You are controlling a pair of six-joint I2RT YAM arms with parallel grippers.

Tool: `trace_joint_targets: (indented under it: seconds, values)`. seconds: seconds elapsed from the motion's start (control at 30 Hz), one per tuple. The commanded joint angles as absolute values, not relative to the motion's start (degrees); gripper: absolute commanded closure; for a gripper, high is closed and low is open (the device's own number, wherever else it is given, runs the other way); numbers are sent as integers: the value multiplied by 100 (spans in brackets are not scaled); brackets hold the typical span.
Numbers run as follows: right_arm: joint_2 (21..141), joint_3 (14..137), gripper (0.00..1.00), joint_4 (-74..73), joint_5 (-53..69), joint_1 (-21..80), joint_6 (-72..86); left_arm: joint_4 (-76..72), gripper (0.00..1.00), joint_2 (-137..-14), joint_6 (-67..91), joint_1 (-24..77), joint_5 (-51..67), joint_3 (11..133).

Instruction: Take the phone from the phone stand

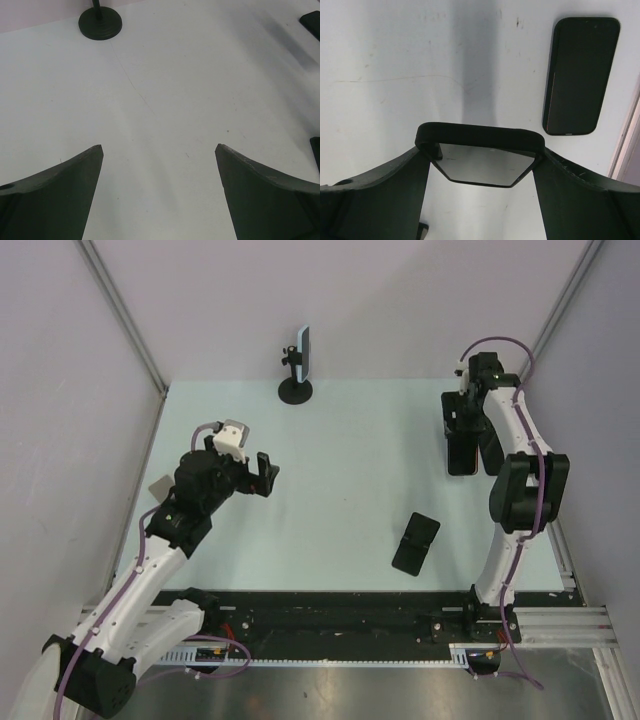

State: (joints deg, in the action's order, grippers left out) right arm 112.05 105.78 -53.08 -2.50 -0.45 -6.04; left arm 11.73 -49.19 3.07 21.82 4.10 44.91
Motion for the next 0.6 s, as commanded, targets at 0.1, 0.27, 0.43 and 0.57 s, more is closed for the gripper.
trace_joint_targets:
  seconds: [0.1, 0.27, 0.43, 0.57]
  values:
    - [12285, 11389, 100, -5634, 147, -167, -1169, 1134, 0, -5001, 18, 2346, 194, 4491]
    - [12831, 11680, 100, -5546, 307, -167, -1353, 1169, 0, -5115, -149, 2364, 79, 4500]
    - [13262, 11979, 90, -5476, 316, -193, -1538, 1186, 0, -5194, -184, 2364, 44, 4500]
    - [13456, 11936, 74, -5222, 378, -193, -1573, 1186, 0, -5229, -211, 2364, 9, 4500]
